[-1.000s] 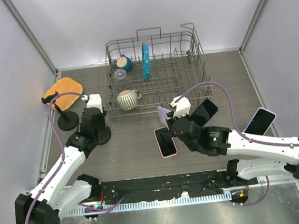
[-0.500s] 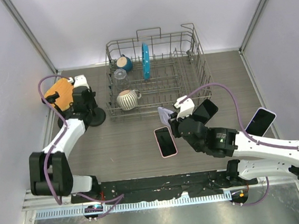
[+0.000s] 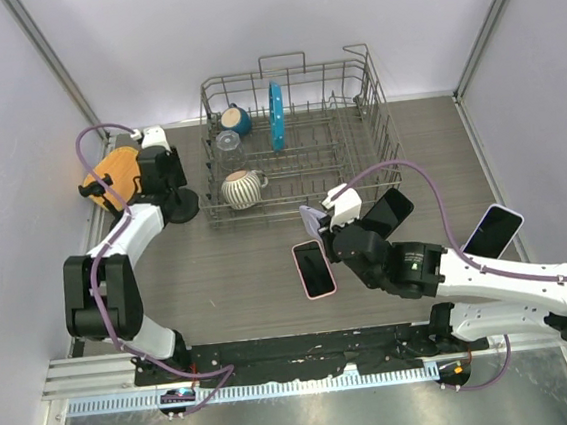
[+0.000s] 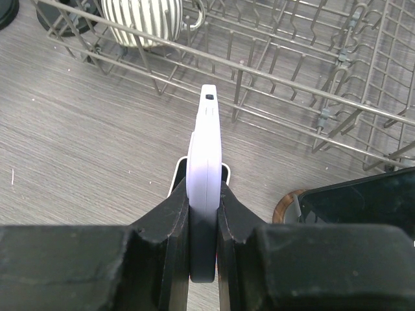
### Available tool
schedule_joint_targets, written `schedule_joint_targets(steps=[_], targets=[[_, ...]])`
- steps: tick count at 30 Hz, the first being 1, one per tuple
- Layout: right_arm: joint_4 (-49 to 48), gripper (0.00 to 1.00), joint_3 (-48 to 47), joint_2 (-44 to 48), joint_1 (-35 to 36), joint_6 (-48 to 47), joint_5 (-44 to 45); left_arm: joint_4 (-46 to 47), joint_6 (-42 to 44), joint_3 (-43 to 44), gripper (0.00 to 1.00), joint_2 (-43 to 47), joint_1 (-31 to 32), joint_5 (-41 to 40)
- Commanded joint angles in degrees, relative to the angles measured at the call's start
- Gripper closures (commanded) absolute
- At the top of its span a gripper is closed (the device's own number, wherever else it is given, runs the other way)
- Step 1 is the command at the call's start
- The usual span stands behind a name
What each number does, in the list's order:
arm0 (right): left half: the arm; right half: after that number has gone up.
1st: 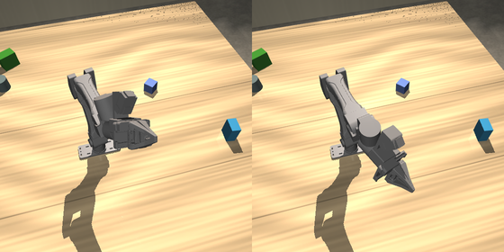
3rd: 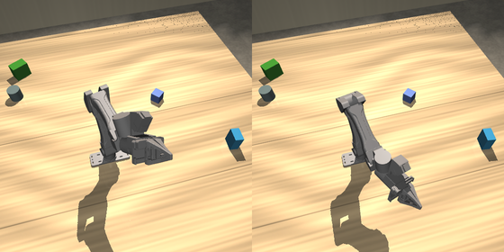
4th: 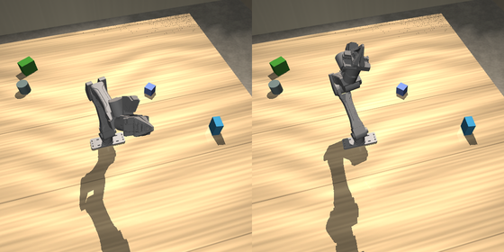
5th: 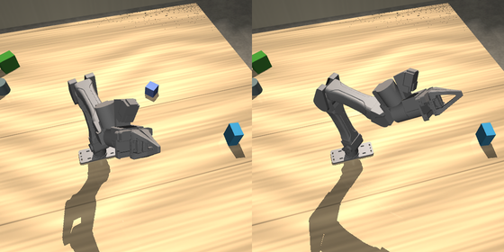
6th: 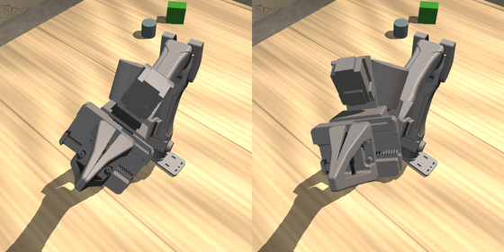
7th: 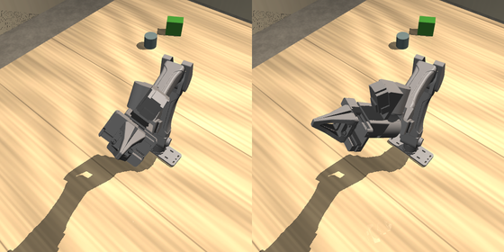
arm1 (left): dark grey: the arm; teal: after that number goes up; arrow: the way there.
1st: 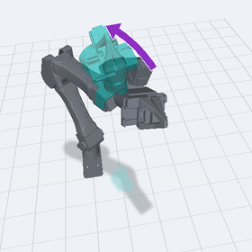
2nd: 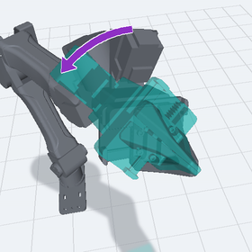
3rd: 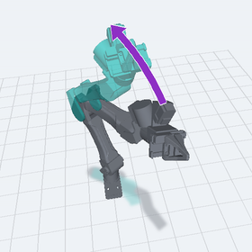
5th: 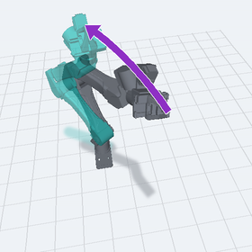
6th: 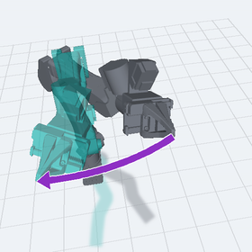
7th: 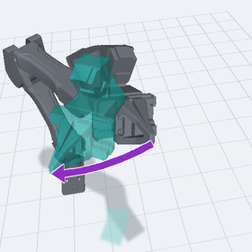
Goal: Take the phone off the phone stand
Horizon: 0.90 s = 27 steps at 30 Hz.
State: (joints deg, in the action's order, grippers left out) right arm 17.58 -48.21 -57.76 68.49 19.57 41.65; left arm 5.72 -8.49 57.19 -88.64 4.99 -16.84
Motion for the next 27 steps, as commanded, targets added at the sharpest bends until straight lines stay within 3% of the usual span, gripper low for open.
schedule_joint_targets(steps=[1,6,11,20,27], targets=[[-4.23,0.99,-3.3,-0.43,0.07,-0.07,0.28,3.17,1.02,3.02,0.4,5.83,-0.16,0.93],[-1.68,0.99,-4.26,0.19,0.07,2.66,-0.43,0.8,2.6,2.67,0.14,12.52,1.42,0.84],[1.48,0.99,-5.41,0.54,0.07,7.22,-0.43,-2.99,4.97,0.83,0.02,24.35,6.77,0.32],[5.7,0.99,-6.72,0.89,-0.46,15.23,-3.41,-5.27,9.79,-9.28,0.0,44.24,25.05,8.31],[10.36,0.99,-8.48,0.8,-2.22,22.78,-6.4,-7.03,14.72,-17.1,0.0,49.71,43.75,4.19]])
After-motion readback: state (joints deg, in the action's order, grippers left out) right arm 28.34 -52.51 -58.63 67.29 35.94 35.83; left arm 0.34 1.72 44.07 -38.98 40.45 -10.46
